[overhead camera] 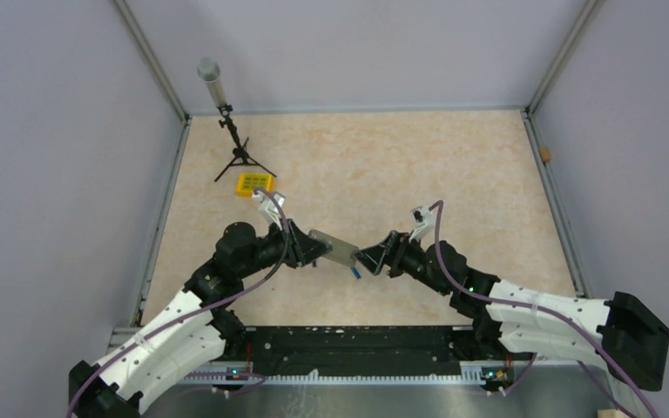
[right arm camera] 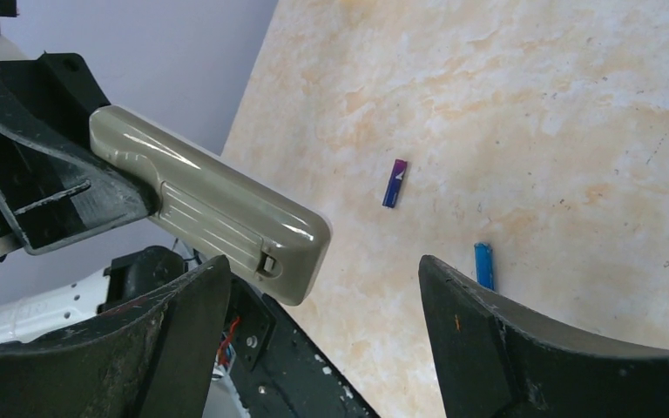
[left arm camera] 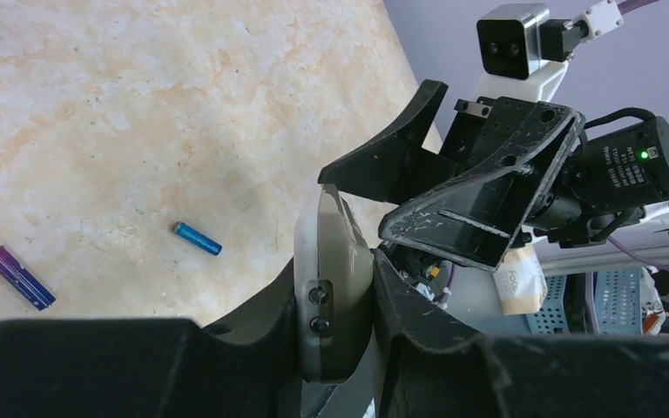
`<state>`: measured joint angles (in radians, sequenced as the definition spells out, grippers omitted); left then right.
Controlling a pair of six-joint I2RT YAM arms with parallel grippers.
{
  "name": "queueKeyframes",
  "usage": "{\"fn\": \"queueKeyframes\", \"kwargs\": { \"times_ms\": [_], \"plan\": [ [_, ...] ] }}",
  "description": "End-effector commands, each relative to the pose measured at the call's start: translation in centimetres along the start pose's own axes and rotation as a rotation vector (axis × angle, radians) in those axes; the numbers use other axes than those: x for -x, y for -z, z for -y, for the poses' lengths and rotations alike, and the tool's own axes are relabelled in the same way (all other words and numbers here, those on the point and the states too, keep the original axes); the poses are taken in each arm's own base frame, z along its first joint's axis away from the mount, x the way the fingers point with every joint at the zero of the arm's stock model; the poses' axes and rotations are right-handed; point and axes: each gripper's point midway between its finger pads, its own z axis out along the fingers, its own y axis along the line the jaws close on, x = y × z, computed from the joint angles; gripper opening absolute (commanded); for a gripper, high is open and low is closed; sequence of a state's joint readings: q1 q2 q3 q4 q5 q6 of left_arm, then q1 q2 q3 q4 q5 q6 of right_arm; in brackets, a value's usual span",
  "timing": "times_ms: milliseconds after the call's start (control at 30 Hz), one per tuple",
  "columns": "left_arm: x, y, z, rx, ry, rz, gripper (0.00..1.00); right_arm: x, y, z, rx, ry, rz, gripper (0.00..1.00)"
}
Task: Load the batteries into the remote control
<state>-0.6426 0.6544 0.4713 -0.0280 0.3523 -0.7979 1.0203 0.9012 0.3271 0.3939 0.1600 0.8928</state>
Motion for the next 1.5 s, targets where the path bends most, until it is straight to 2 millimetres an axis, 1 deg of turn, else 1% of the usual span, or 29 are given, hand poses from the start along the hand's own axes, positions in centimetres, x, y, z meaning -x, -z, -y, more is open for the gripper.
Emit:
{"fn": "queueKeyframes", "kwargs": {
  "times_ms": [0, 500, 733, 1100, 1300, 1467],
  "plan": [
    [1.8, 0.4, 3.0, -0.099, -0.016, 0.048, 0.00, 0.2, -0.2, -0.3, 0.004, 0.005, 0.007, 0.78],
    [2.0, 0.8, 3.5, -0.113, -0.008, 0.058, 0.00, 0.1, 0.1, 0.7, -0.036, 0.015, 0.009, 0.77],
    [2.2, 0.9, 4.0, -0.127, -0.007, 0.058, 0.00, 0.4, 0.2, 1.0, -0.058, 0.021, 0.019, 0.77],
    [2.2, 1.0, 4.5, -0.149, 0.005, 0.058, 0.00, 0.1, -0.2, 1.1, -0.067, 0.030, 0.008, 0.77],
    [2.4, 1.0, 4.7, -0.156, 0.009, 0.064, 0.00, -0.3, -0.6, 1.6, -0.102, 0.047, -0.004, 0.77],
    [2.3, 1.0, 4.8, -0.166, 0.014, 0.062, 0.00, -0.2, -0.8, 1.7, -0.126, 0.060, 0.004, 0.77]
  ]
}}
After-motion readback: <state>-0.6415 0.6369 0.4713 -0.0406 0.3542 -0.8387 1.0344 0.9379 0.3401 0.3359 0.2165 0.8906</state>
